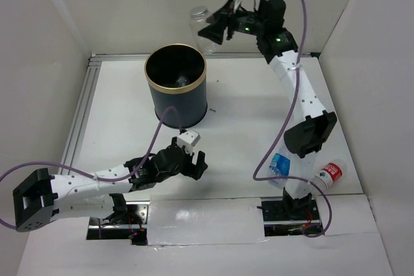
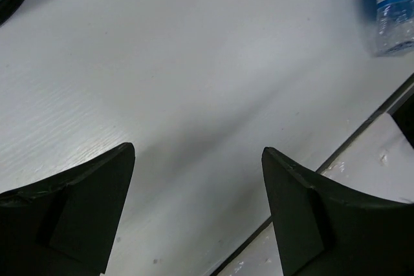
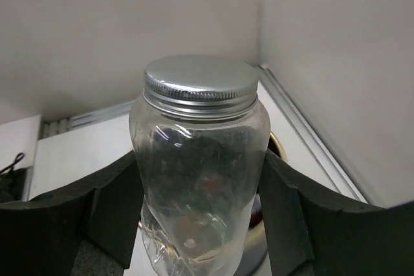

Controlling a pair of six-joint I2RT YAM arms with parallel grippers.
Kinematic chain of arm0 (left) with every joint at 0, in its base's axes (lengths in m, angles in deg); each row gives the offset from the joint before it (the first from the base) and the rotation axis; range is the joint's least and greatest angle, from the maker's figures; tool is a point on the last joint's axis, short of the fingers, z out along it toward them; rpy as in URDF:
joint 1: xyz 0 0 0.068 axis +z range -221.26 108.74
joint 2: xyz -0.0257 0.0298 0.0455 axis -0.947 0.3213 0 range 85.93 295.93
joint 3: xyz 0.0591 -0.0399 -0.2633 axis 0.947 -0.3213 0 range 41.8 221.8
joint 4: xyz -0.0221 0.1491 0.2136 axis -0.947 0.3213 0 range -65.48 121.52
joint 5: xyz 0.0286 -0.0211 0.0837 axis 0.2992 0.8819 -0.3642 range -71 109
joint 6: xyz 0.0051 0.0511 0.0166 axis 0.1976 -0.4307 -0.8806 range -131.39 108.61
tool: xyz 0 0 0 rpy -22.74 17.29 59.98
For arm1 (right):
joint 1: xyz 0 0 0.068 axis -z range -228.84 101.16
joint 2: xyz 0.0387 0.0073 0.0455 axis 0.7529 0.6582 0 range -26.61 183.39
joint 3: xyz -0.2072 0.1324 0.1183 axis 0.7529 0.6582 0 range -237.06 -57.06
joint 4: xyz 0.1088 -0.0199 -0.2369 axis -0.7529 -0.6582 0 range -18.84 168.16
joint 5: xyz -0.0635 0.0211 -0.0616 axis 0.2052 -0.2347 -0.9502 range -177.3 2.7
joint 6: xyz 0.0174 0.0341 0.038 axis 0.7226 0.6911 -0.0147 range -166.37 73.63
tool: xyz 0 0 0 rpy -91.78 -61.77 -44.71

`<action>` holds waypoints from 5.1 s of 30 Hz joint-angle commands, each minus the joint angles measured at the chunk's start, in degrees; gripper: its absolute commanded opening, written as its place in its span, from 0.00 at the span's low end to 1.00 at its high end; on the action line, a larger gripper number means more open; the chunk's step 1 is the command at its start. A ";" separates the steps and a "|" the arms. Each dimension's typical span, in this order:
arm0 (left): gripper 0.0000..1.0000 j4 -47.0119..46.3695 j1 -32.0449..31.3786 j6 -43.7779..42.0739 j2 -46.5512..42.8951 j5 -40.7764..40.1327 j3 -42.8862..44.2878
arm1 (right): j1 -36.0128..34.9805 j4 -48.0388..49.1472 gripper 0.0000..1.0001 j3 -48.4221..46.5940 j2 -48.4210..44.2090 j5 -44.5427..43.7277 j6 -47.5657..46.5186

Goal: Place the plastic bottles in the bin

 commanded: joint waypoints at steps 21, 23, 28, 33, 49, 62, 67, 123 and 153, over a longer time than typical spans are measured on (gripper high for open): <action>0.99 -21.91 -1.10 2.41 47.13 26.56 39.14 | 14.08 -12.12 0.59 22.61 -15.73 -22.04 -5.01; 0.99 -22.43 -1.11 3.20 50.48 29.02 42.15 | 18.40 -14.85 0.35 29.23 -21.97 -21.35 -5.53; 0.99 -21.39 -2.16 4.35 59.87 31.84 52.16 | 30.52 -16.25 0.61 54.08 -37.85 -18.53 -9.05; 0.99 -12.36 -3.31 3.04 68.15 31.15 61.75 | 37.40 -21.53 0.77 62.39 -45.44 -18.53 -13.35; 0.00 -6.61 -4.63 1.63 63.96 19.03 59.05 | 42.59 -22.94 0.12 62.58 -52.40 -18.44 -17.12; 0.00 -3.53 17.51 -9.63 26.76 9.43 52.10 | 43.12 -29.70 0.64 56.77 -49.85 -8.16 -37.71; 0.00 -7.49 24.97 -10.68 19.48 6.19 48.50 | 43.12 -36.03 0.60 61.94 -49.32 -5.43 -52.45; 0.99 11.76 18.93 -0.32 -4.34 -3.22 22.74 | 50.13 -33.58 0.95 98.17 -42.30 -55.28 -154.34; 0.99 4.11 3.74 15.24 -7.15 1.35 -2.21 | -6.25 26.18 0.31 28.94 -19.45 -1.47 -8.71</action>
